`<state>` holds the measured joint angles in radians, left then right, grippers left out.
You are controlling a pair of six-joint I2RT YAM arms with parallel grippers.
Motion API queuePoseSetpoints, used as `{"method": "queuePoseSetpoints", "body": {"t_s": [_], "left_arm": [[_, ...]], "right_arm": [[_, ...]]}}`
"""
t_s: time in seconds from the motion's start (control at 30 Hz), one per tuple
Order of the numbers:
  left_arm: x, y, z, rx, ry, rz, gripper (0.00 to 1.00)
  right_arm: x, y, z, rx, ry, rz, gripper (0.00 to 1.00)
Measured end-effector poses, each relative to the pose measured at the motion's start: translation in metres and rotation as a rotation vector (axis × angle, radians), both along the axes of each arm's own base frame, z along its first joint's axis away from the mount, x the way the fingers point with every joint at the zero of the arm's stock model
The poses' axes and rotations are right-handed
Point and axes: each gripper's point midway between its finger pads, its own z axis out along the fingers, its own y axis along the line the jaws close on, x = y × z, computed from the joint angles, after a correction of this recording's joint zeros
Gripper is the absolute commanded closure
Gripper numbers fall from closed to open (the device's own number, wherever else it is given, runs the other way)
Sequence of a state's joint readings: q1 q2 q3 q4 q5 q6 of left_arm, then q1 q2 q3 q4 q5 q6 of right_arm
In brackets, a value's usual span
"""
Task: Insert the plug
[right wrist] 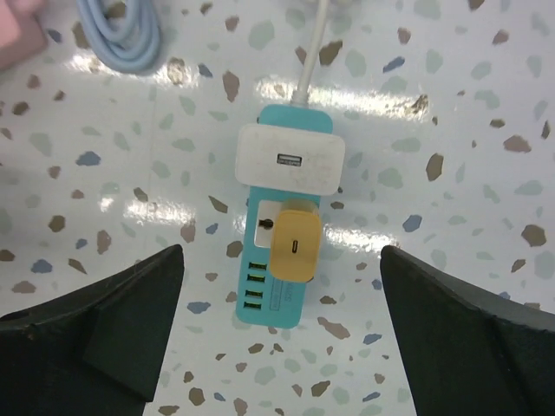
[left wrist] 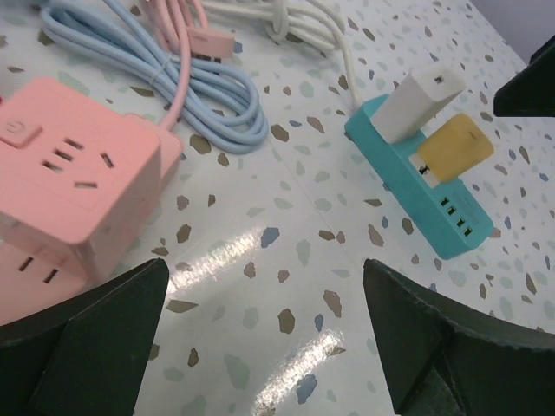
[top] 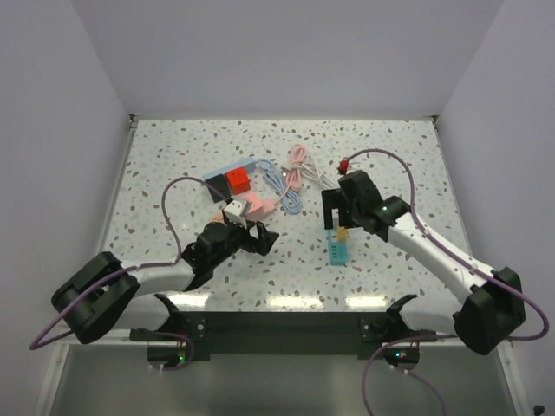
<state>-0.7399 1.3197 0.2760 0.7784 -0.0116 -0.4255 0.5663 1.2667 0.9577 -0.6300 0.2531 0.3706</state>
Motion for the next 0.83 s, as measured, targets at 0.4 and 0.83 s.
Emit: {"method": "queuePoseSetpoints", "body": {"t_s": [0.4, 0.83], "left_arm": [[0.046, 0.053, 0.136, -0.014, -0.208, 0.371, 0.0], [0.044, 0.098, 0.13, 0.148, -0.167, 0.547, 0.0]], "right_arm": [[0.025, -0.044, 0.086, 0.117, -0.389, -0.093, 0.02], [0.028, -0.078, 0.074, 0.098, -0.431, -0.188, 0.02]]}}
